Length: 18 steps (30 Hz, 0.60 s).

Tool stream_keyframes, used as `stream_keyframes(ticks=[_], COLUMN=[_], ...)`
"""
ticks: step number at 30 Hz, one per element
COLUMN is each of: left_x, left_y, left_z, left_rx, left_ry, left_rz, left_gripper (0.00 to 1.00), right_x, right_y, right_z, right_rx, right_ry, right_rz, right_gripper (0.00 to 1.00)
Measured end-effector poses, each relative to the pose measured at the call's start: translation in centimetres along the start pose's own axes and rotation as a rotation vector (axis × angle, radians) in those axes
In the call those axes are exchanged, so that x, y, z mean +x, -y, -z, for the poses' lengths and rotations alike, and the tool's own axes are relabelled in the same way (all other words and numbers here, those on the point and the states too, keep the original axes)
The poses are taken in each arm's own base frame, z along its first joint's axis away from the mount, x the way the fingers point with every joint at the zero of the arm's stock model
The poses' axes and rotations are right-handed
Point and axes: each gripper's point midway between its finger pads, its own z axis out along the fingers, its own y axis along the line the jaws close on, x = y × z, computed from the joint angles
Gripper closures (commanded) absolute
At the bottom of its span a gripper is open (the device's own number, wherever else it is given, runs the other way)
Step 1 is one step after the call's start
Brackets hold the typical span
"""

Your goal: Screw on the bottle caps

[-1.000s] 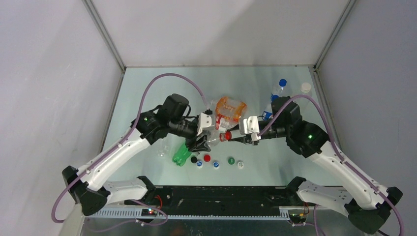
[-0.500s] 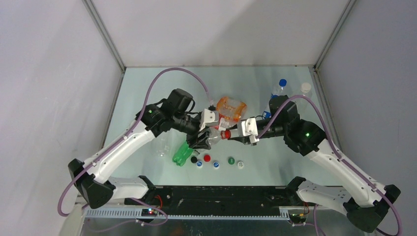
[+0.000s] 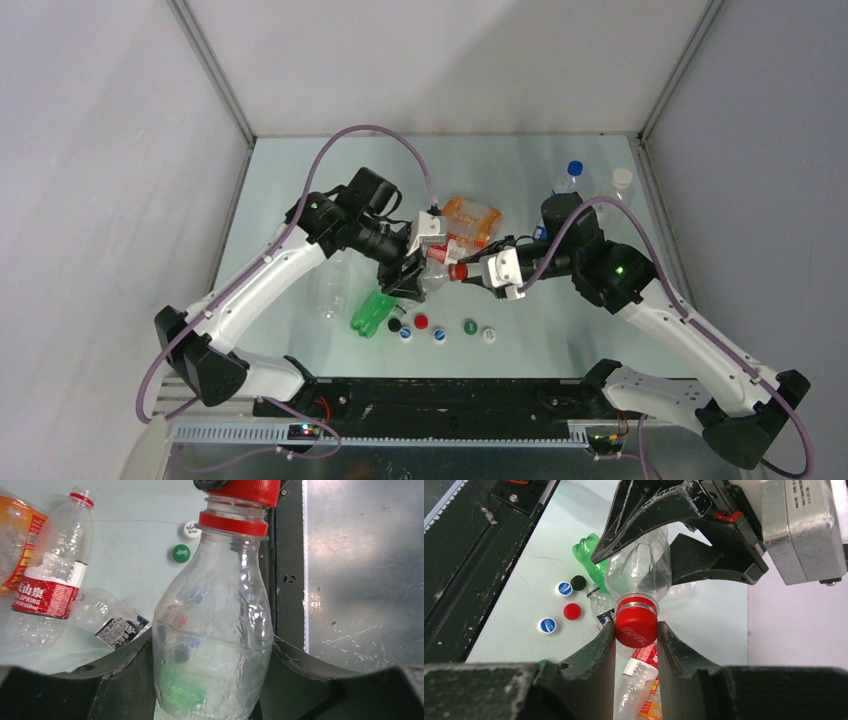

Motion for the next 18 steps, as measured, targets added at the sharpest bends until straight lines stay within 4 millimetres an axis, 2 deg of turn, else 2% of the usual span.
stream_keyframes(ticks=[8, 18], left_x=[0.0, -1.0], left_y=[0.6, 1.0], left_z=[0.3, 1.1], left_rx=[0.046, 0.107], left_ry=[0.010, 0.096], left_rz=[0.024, 0.057], left_gripper=[0.57, 0.57], right_x=[-0.4, -1.5], right_y=[-0.1, 0.6], right_z=[-0.2, -0.2], right_rx=[-0.016, 0.010], right_ry=[0.025, 0.069], right_rz=[0.034, 0.089], right_gripper=[1.00, 1.00])
